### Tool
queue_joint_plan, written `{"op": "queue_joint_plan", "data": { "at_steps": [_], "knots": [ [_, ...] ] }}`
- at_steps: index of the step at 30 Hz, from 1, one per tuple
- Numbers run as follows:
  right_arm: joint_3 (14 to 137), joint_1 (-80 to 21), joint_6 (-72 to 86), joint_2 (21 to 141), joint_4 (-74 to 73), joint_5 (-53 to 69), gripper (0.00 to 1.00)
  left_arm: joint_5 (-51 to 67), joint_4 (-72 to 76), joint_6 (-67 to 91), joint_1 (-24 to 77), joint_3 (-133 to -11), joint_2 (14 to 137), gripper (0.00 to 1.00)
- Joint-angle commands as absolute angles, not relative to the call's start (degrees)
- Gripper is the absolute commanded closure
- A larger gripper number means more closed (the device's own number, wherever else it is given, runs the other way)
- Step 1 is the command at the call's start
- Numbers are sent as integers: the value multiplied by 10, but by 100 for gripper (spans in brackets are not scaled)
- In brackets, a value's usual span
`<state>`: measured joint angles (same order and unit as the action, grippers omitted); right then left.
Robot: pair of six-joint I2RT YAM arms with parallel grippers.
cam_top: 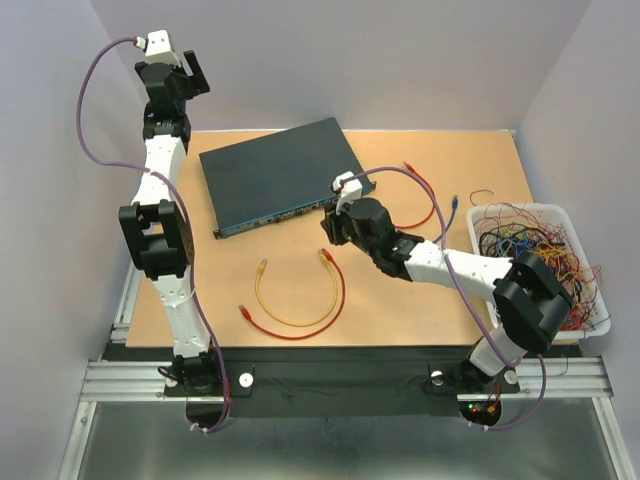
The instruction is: Insert the plug into the switch port
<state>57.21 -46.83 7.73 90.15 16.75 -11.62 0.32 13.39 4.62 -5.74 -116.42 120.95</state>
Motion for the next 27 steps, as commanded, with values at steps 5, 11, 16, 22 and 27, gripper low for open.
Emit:
{"op": "queue_joint_plan", "data": {
  "at_steps": [5,11,16,22,27],
  "knots": [
    [551,-497,149,920,132,-125,69,18,152,50,-57,-1201,1184,6],
    [531,-509,187,955,127,-129,73,18,152,51,-58,-1201,1186,6],
    [518,-518,208,969,128,-124,74,19,153,51,-57,-1202,1187,6],
    [508,-536,230,990,128,-131,78,19,152,52,-57,-1201,1185,6],
    [504,-547,246,1008,130,-156,80,20,153,52,-58,-1201,1186,6]
  ]
}}
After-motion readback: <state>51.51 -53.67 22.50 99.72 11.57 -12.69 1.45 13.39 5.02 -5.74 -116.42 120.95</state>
